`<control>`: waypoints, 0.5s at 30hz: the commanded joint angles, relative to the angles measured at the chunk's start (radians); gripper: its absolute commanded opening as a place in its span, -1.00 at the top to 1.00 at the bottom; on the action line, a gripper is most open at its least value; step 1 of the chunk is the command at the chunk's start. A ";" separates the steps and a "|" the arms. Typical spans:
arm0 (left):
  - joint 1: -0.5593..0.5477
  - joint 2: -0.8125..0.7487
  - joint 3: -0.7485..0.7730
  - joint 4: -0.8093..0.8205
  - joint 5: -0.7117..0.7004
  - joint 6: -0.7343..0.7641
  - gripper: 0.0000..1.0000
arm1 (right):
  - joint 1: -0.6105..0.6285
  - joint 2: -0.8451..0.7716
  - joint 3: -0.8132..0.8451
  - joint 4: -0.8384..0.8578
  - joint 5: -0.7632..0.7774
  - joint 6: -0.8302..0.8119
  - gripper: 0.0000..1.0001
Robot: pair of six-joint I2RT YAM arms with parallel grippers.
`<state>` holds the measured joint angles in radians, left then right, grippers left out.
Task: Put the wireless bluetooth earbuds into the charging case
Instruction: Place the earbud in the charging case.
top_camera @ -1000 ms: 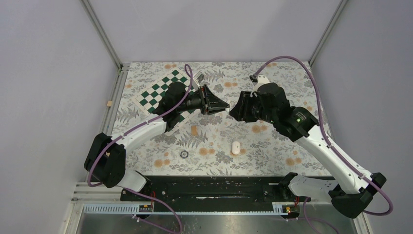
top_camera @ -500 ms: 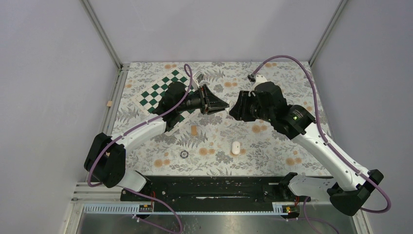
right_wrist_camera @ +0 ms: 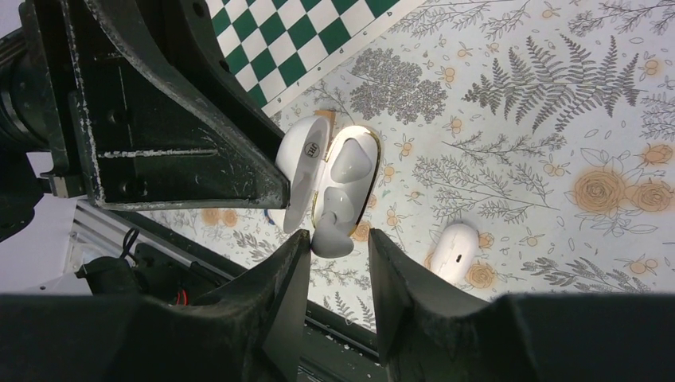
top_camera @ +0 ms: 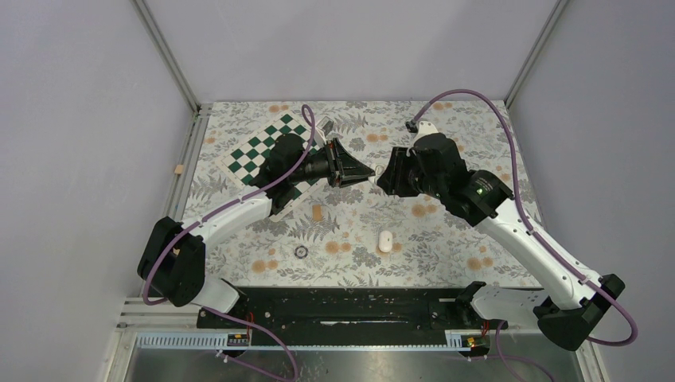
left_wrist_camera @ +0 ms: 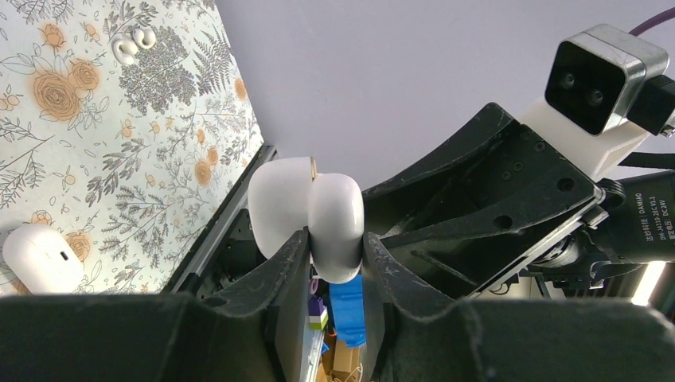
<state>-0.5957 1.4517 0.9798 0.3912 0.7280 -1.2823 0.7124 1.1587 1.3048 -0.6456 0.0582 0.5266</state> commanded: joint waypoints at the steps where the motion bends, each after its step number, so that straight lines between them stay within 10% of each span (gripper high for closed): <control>1: -0.003 -0.041 0.031 0.051 0.008 0.003 1.00 | -0.006 -0.005 0.032 0.010 0.059 -0.011 0.18; 15: -0.004 -0.040 0.032 0.054 0.008 0.000 1.00 | -0.007 -0.014 0.024 0.000 0.011 0.000 0.21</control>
<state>-0.5957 1.4517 0.9798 0.3916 0.7284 -1.2827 0.7120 1.1591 1.3048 -0.6456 0.0628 0.5282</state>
